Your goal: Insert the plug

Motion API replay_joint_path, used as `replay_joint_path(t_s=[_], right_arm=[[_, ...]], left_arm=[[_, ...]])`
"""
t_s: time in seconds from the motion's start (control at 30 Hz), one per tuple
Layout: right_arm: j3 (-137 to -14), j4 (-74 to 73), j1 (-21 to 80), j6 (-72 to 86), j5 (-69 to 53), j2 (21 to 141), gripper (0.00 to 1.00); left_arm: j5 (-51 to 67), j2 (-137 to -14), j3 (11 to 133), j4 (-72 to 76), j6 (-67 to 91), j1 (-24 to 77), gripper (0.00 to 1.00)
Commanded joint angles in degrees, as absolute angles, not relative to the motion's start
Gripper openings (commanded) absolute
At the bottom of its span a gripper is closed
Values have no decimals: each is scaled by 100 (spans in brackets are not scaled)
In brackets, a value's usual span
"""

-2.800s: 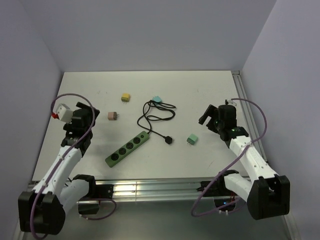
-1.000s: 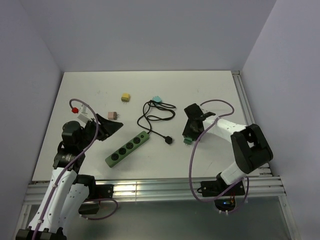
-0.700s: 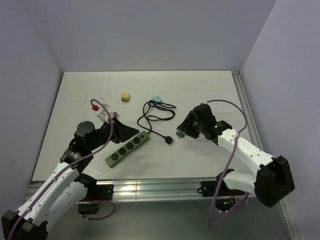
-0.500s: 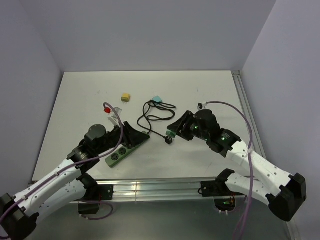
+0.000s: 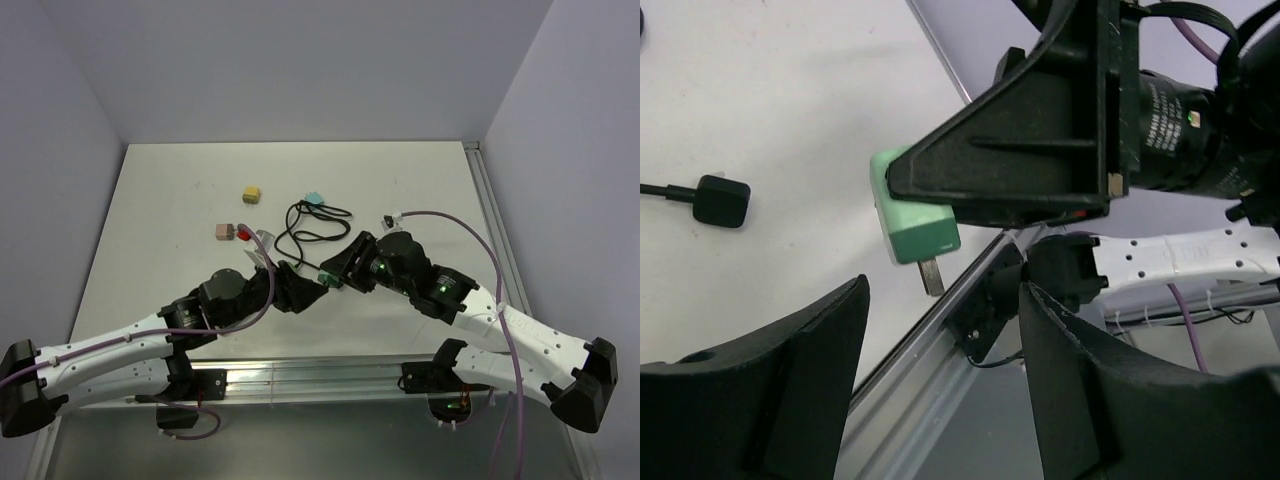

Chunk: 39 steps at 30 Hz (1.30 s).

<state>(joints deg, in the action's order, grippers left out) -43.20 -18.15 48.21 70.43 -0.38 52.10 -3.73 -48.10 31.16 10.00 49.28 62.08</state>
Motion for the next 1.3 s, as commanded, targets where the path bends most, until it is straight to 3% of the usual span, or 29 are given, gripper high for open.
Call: replay_joint_path(t_s=[0.0,0.17,0.3,0.4,0.53,0.57,0.6,0.63,0.67,0.9,1.13,1.27], right_arm=[[-4649,-1521,5000,7128,281,5185,0],[-4799,-1591,5255,7075,465,5291,1],[-4816,-1529,5449,7014,563,5203,4],[-4860,-1538,5528,6952,589,5186,6],[-4825,-1521,5581,6908,563,5115,21],[-4834,-1538,5590,6882,580,5080,40],[-4904,-1616,5590,6856,641,5071,51],[-4974,-1843,5590,6708,685,5097,70],[-5088,-2011,5599,6576,729,5132,74],[-6555,-4102,5590,5529,1257,5616,79],[-6969,-4465,5581,5002,1178,5695,71],[-7329,-4482,5502,4869,433,5984,71]], left_arm=[[-1010,-4983,3454,1125,4842,6372,67],[-1177,-5290,3638,1003,4860,6407,67],[-1389,-5396,3771,835,4878,6416,61],[-1468,-5353,3753,870,4869,6416,44],[-1512,-5309,3788,783,4790,6416,1],[-1538,-5335,3814,739,4781,6416,0],[-1521,-5326,3823,712,4686,6416,0],[-1538,-5283,3797,677,4641,6416,0],[-1564,-5239,3779,642,4623,6416,0],[-1521,-4475,3332,729,3843,6416,0],[-906,-3754,3138,747,2752,6416,0],[-554,-3613,3129,660,2286,6416,0]])
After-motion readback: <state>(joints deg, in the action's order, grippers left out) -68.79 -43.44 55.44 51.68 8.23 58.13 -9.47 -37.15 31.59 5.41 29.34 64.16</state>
